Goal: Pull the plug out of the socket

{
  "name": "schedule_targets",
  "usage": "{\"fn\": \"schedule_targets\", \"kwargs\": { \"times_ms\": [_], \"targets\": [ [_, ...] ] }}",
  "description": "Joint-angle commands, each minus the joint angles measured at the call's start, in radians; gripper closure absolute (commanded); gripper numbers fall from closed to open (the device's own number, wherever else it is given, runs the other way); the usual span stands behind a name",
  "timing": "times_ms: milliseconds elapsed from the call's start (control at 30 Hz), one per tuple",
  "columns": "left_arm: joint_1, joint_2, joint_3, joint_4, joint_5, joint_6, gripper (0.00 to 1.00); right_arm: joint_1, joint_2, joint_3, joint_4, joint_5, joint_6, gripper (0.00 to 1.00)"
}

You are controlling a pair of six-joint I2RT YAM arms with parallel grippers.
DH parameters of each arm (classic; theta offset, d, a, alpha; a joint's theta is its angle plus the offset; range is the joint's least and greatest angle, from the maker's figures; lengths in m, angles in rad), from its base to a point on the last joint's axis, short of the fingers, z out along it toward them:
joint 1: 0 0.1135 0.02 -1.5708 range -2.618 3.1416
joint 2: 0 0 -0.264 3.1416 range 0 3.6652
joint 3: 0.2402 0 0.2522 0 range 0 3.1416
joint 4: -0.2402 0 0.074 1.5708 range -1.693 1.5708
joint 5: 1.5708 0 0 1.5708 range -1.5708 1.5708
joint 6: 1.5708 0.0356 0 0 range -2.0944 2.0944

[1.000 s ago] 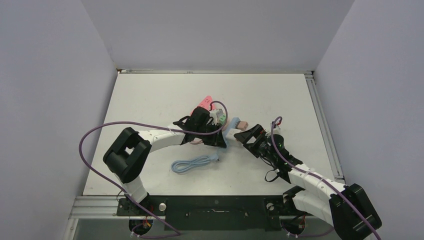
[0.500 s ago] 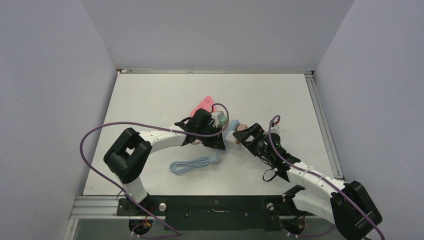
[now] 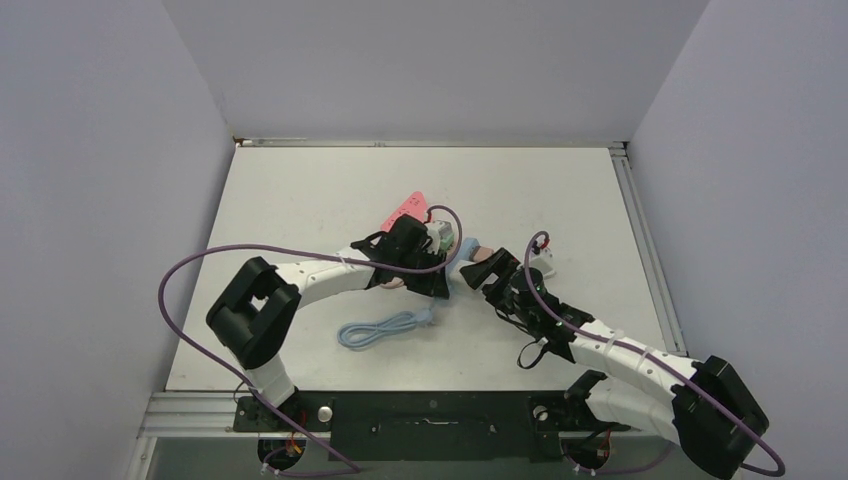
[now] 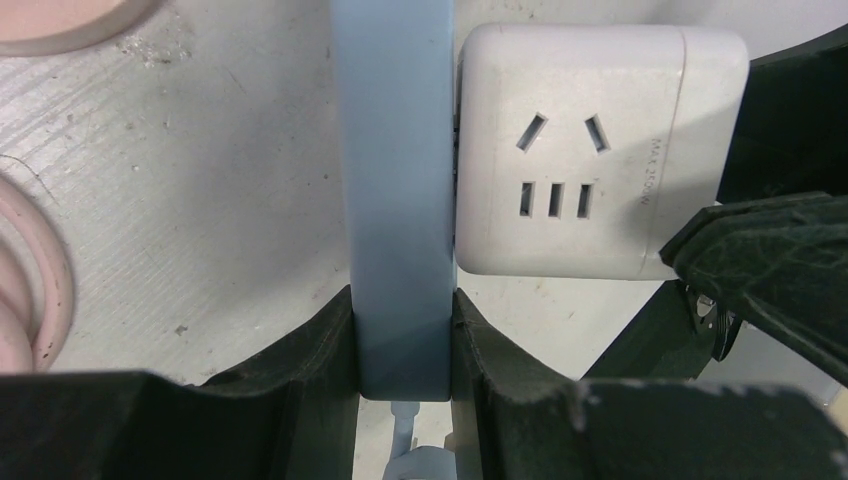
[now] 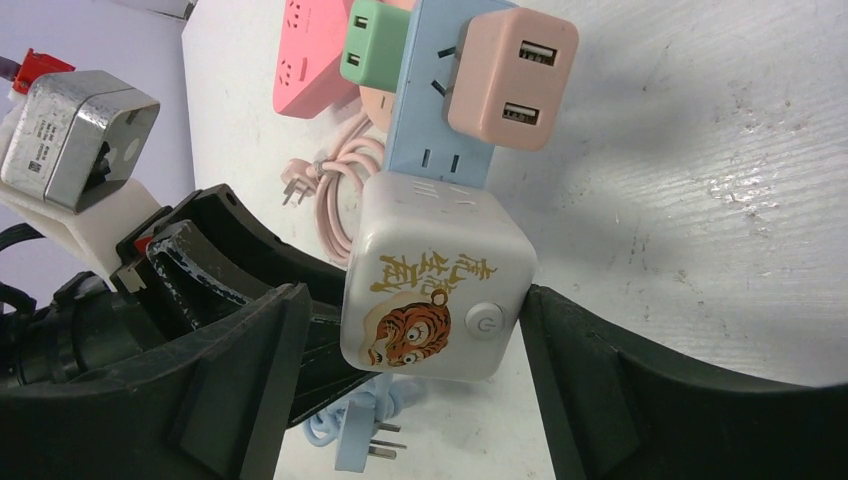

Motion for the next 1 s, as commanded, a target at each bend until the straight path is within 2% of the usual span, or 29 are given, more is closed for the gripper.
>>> {"fn": "schedule_targets", "kwargs": {
  "times_ms": [0,133,333,667,967],
  "targets": [
    [-0.025,-0.069,0.072,0.033,-0.045,0.041,1.00,0.049,-0.012,0.099,0.060,0.028,0.025,0.23],
    [-0.030,-0.076,0.071,0.029,-0.031,0.039,1.00,0.072,-0.003,0.108,0.045,0.062,0.031,0.23],
    [-0.029,-0.106,0.021,0.139,0.079,-0.049,1.00,0.130,0.022,0.077,0.030,0.148,0.100,0.23],
    [-0.003,-0.140,-0.003,0.179,0.118,-0.088,1.00,0.157,-0.001,0.007,0.030,0.236,0.192,0.30],
    [-0.002,-0.143,-0.006,0.178,0.123,-0.097,1.00,0.156,-0.095,0.028,-0.055,0.297,0.185,0.29]
  ]
}}
